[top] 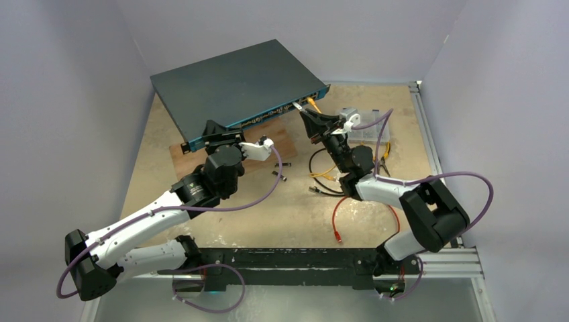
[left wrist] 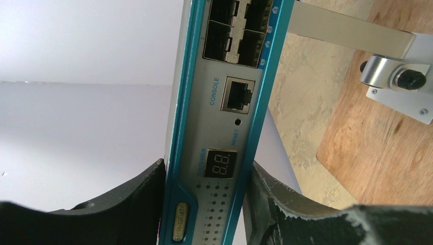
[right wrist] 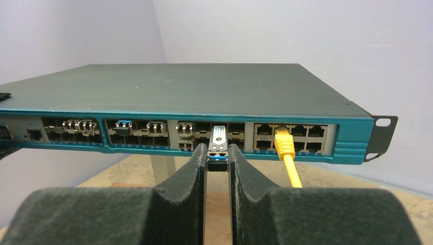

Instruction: Insert the plug into the switch port

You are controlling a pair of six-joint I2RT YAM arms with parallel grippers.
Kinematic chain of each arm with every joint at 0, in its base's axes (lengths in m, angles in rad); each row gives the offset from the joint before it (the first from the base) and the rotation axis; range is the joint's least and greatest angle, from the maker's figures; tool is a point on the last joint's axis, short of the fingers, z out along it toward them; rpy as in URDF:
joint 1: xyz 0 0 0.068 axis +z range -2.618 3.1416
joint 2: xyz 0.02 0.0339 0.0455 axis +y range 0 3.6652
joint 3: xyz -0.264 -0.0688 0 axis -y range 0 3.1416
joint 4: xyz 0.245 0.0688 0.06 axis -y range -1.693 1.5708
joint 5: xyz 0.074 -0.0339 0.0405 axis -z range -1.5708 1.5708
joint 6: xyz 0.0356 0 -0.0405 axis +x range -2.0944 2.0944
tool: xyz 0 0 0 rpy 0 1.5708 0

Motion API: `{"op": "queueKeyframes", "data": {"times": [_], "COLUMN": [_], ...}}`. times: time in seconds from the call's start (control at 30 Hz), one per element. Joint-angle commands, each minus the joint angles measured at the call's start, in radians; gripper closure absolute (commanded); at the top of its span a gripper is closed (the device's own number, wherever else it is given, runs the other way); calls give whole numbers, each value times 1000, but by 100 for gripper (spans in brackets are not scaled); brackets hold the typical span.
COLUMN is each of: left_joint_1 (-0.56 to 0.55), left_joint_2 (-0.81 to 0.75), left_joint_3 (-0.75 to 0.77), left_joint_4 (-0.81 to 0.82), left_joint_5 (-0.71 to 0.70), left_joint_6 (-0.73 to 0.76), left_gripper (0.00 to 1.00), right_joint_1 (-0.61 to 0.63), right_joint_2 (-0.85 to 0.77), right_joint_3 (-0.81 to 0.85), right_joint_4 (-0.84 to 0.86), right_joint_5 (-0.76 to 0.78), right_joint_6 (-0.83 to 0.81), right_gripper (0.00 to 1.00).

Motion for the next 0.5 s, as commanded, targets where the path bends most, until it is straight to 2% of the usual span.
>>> {"op": "queueKeyframes", "data": {"times": [0.0, 0.47], "left_joint_1": [-4, -2], "left_joint_2": [-35, -38], "left_joint_3": [-6, -4], "left_joint_4": [3, 1], "left_joint_5": [-3, -2], "left_joint_6": [-118, -122], "left_gripper": [100, 100], "right_joint_1": [3, 5], "right_joint_2": [-31, -52], "right_joint_3": [34, 37], "right_joint_4": [41, 22], "right_joint_5": [34, 30], "right_joint_6": [-20, -27], "right_gripper": [100, 100]}}
